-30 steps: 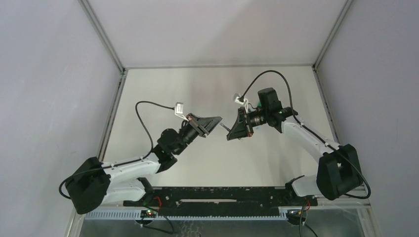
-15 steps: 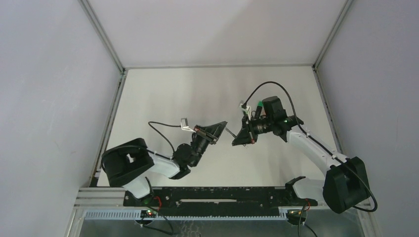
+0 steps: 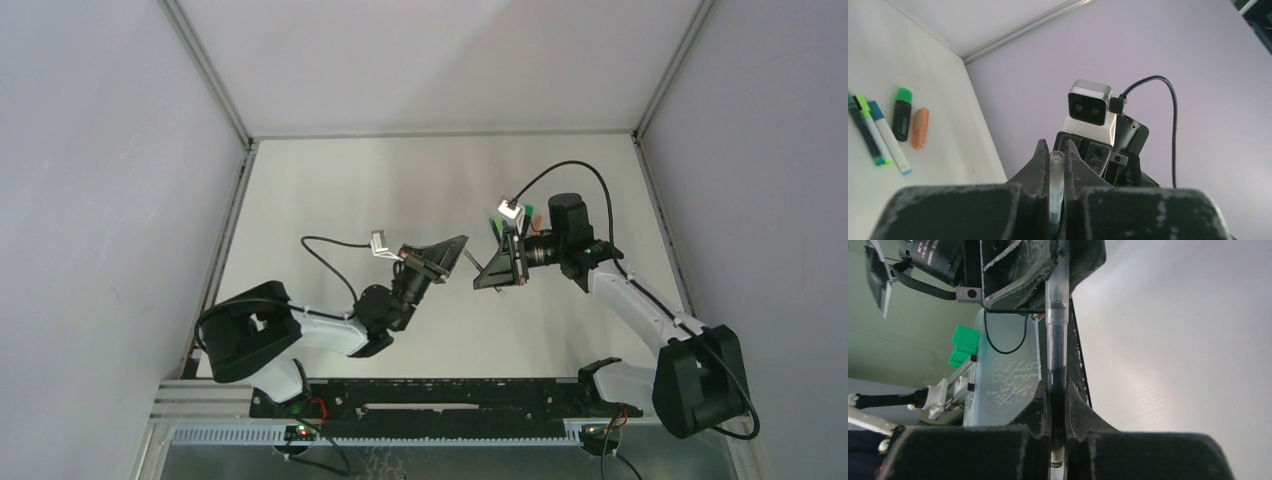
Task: Insert the pens into the pen caps
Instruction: Press the pen cap onto the pen.
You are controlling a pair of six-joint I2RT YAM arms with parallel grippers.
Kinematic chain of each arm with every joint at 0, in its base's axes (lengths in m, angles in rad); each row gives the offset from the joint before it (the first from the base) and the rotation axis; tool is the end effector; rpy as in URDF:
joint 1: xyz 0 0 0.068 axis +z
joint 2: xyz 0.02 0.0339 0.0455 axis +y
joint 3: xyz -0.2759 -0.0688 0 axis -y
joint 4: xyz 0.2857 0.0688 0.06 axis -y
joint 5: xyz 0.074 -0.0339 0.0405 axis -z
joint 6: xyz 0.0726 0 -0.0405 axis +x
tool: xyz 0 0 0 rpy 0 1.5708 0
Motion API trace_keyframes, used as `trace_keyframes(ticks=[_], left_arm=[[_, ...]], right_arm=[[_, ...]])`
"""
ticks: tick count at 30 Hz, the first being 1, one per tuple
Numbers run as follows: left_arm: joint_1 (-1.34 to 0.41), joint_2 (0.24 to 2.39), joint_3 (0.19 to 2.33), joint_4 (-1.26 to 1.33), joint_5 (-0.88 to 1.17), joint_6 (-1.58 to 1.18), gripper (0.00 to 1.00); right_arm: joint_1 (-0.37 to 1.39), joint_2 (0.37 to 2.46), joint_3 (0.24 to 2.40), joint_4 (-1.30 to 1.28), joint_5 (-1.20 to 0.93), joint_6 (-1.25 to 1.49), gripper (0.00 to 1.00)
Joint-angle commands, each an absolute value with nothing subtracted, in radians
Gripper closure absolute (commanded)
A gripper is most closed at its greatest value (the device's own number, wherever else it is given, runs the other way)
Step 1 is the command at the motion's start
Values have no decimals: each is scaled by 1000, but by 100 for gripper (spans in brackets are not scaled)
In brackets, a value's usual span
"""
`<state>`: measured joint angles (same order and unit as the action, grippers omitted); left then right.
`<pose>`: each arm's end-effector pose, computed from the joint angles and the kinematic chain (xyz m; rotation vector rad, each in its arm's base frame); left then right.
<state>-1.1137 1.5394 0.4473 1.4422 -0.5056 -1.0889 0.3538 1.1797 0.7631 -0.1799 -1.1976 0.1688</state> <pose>0.1752 -0.2764 0.2105 -0.4818 1.3559 -1.5633 0.2425 0.1616 0.2514 -0.9013 1.9176 1.5863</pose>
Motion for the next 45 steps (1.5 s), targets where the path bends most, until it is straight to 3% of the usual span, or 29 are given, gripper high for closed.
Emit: trace_keyframes(ticks=[1, 3, 7, 10, 19, 31, 40, 45], left_arm=[[-1266, 1630, 517, 1237, -67, -1047, 100], [-1264, 1643, 487, 1291, -37, -1060, 100], [-1252, 1678, 482, 1317, 93, -1095, 100], [-1239, 1697, 499, 1313, 178, -1114, 100], [-1142, 1633, 429, 1412, 95, -1206, 95], [-1094, 1525, 400, 1391, 39, -1175, 66], [-1085, 1444, 327, 1356, 4, -1123, 36], [-1079, 1316, 240, 1261, -44, -1045, 27]], right_arm=[[339, 1196, 847, 63, -1028, 163, 100], [354, 1136, 874, -78, -853, 13, 100], [292, 1172, 852, 64, -1110, 147, 100], [297, 1171, 867, -20, -1056, 53, 100], [353, 1228, 899, -156, -1158, -123, 100], [373, 1249, 914, -186, -1145, -140, 100], [372, 1246, 914, -187, -1160, -143, 100], [357, 1238, 914, -191, -1178, -145, 100]])
